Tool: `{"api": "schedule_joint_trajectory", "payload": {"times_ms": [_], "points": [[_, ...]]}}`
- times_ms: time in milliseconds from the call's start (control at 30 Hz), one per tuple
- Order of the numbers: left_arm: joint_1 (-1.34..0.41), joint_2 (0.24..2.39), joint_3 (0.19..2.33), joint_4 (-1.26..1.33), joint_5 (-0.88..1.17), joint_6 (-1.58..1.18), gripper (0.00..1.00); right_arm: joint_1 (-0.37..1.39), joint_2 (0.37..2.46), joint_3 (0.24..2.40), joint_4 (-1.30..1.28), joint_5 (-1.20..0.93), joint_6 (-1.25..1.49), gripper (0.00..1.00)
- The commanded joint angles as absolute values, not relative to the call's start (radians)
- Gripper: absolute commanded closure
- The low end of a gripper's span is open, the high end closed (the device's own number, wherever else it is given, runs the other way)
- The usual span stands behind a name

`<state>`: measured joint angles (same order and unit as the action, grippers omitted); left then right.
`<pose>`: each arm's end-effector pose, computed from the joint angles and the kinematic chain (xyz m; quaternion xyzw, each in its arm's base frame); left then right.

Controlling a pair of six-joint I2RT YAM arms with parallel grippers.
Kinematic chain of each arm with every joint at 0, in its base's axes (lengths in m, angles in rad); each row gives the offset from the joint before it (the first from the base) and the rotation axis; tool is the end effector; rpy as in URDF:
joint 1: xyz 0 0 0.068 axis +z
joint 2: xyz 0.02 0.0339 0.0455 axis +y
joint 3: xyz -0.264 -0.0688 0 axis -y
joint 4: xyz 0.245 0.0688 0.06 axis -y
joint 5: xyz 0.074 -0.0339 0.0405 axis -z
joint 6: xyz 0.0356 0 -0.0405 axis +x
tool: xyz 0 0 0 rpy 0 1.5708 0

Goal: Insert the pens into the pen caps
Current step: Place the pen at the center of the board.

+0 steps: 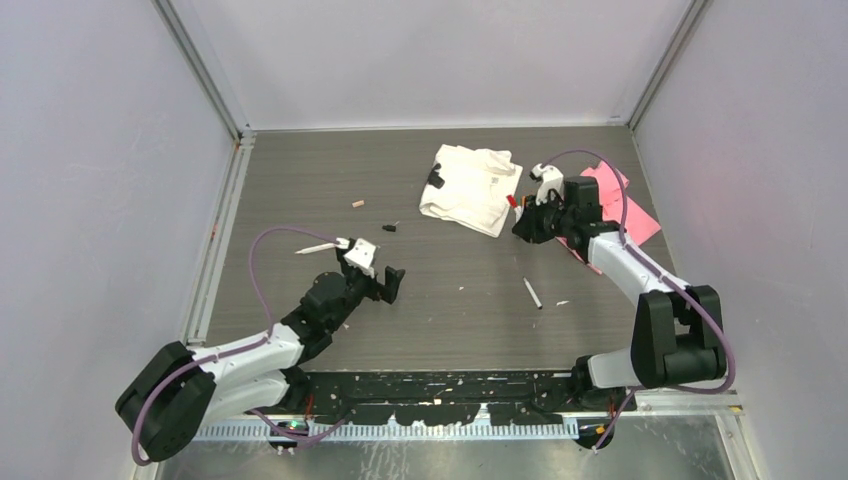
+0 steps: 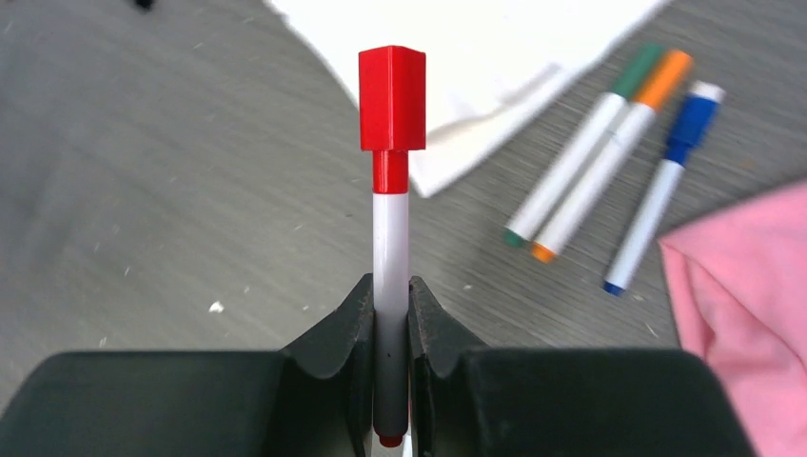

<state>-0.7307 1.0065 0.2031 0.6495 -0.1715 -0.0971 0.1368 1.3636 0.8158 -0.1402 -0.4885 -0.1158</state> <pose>0.1529 -0.1289 0.1852 0.1827 0.7363 -0.2012 0.6197 0.2826 0.0558 0.2285 -0.2130 0.8573 0.2230 0.4122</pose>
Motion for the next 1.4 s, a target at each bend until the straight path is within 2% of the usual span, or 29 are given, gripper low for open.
{"api": "schedule_joint_trajectory", "payload": {"times_ms": [0, 200, 400, 633, 800, 1367], "points": [[-0.728, 0.983, 0.194, 0.741, -0.193, -0.098, 0.13, 0.094, 1.400, 0.875, -0.050, -0.339, 0.077, 0.95], [-0.729, 0.970, 0.179, 0.756, -0.191, -0.098, 0.14, 0.071, 1.490, 0.936, -0.082, -0.155, 0.116, 0.97], [-0.729, 0.960, 0.167, 0.767, -0.190, -0.098, 0.14, 0.047, 1.567, 0.977, -0.098, -0.125, 0.134, 0.97], [-0.729, 0.949, 0.152, 0.781, -0.192, -0.100, 0.14, -0.020, 1.701, 1.077, -0.165, -0.169, 0.135, 0.95], [-0.729, 0.946, 0.148, 0.788, -0.193, -0.101, 0.14, -0.037, 1.775, 1.151, -0.225, -0.198, 0.091, 0.90], [-0.729, 0.946, 0.147, 0.790, -0.193, -0.101, 0.14, -0.055, 1.839, 1.189, -0.276, -0.283, 0.089, 0.80]]}}
